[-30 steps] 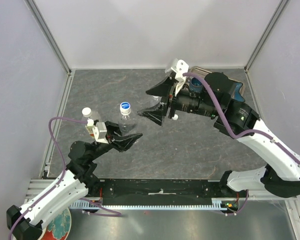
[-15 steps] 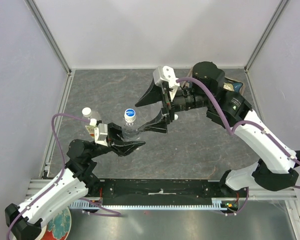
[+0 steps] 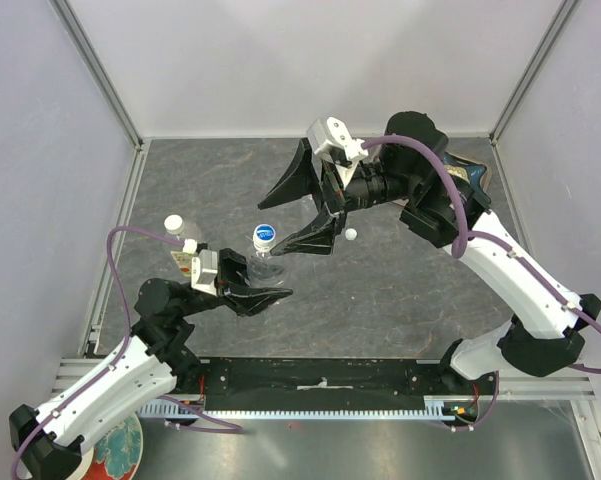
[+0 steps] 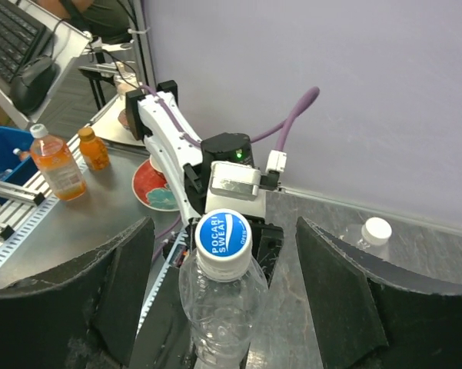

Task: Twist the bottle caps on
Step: Screw the bottle cap onto the plastic bottle.

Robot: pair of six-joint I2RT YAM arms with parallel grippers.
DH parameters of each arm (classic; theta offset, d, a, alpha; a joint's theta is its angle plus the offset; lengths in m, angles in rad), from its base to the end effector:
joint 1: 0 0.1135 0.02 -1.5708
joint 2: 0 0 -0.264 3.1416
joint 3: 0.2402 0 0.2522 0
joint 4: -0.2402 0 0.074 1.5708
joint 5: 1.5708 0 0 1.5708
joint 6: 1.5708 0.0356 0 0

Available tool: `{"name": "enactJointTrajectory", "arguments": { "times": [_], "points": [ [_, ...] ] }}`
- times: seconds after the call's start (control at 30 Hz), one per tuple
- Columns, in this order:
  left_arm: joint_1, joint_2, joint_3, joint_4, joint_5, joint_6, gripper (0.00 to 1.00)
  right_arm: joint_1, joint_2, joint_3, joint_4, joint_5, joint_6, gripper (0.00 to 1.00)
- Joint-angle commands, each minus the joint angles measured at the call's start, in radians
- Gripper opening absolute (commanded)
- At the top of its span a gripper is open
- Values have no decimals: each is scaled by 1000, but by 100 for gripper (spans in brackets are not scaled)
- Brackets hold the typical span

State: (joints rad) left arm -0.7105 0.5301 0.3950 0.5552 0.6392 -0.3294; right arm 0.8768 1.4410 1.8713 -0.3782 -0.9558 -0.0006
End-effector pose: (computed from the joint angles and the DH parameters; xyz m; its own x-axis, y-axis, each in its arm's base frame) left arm 0.0898 -0.1053 0.3153 -0.0103 -0.3336 -0.9427 0.9860 0.1535 -0.0651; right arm 0.1554 0.2322 0.5369 0.0339 0.0402 -0.9986 -0.9652 -0.2579 -0.0431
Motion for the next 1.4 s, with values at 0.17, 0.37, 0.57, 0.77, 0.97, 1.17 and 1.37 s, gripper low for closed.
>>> {"name": "enactJointTrajectory", "arguments": {
  "times": [0.17, 0.37, 0.57, 0.77, 0.97, 1.17, 1.37],
  "points": [
    [-4, -5, 22, 32, 1, -37, 2, -7, 21, -60, 219, -130, 126, 79],
    [-4, -5, 22, 34, -6, -37, 2, -9, 27, -86, 300, -150, 171, 75],
    [-4, -4, 21, 31, -16, -42, 2, -9, 30, -110, 360, -166, 225, 65],
    [-4, -5, 21, 31, -29, -48, 2, -9, 25, -133, 371, -164, 240, 60],
    [-4, -5, 21, 28, -42, -51, 2, -10, 22, -150, 421, -161, 257, 56],
    [-4, -7, 21, 25, -52, -54, 2, -12, 22, -158, 446, -146, 275, 45],
    [-3, -9, 18, 22, -53, -54, 2, -16, 33, -159, 463, -150, 301, 37]
  ]
}}
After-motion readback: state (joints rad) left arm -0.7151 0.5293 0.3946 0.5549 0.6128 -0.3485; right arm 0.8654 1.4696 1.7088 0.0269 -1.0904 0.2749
